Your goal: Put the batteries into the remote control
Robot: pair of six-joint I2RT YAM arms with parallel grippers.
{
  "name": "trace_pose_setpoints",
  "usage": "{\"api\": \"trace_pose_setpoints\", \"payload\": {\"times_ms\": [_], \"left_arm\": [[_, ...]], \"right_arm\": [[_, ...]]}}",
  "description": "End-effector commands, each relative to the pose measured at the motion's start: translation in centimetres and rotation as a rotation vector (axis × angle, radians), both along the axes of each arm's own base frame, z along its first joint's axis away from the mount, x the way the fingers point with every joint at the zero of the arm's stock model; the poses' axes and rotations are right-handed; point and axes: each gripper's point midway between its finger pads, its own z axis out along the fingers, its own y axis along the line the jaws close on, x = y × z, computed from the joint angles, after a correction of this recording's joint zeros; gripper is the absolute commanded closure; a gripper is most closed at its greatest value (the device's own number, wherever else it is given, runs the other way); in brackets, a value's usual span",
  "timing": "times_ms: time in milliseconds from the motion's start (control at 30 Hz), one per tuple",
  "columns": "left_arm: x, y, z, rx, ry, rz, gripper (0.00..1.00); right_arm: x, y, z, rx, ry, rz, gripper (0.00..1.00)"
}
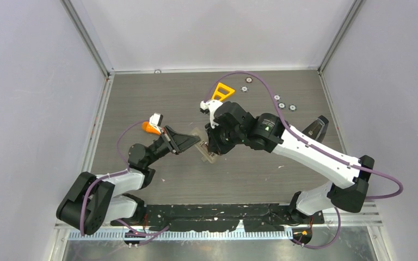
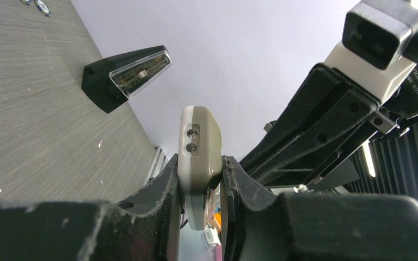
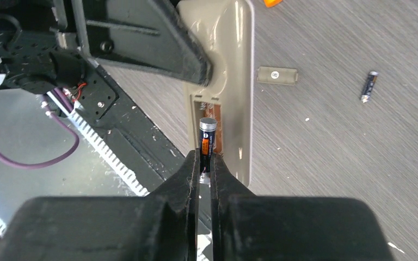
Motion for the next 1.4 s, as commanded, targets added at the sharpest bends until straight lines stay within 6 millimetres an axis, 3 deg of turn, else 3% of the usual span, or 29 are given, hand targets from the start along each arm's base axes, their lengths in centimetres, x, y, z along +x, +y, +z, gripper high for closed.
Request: {"api": "trace_pose_setpoints", "payload": {"times_ms": [0, 433, 833, 1100, 1367], "left_arm": [[-1.4, 0.4, 1.7, -0.03, -0.126, -0.017, 1.0], [-1.1, 0.5, 1.6, -0.034, -0.116, 0.0, 1.0], [-1.3, 0.5, 1.6, -0.036, -0.114, -0.005, 1.0], [-1.3, 0.6, 1.4, -0.036, -0.108, -0.003, 1.0], [-1.1, 0.7, 1.7, -0.056, -0.084, 0.005, 1.0]], "right_arm": [[0.7, -0.3, 1.7, -0.026, -0.052, -0.057, 0.95], [-0.8, 0.6, 0.6, -0.091, -0.021, 0.014, 0.92], [-0.4, 1.5, -0.9, -0.117, -0.004, 0.012, 0.87], [0.0, 2.1, -0.9, -0.127, -0.005, 0.011, 0.77], [0.3, 1.9, 0.5, -0.086, -0.019, -0.034, 0.58]]}}
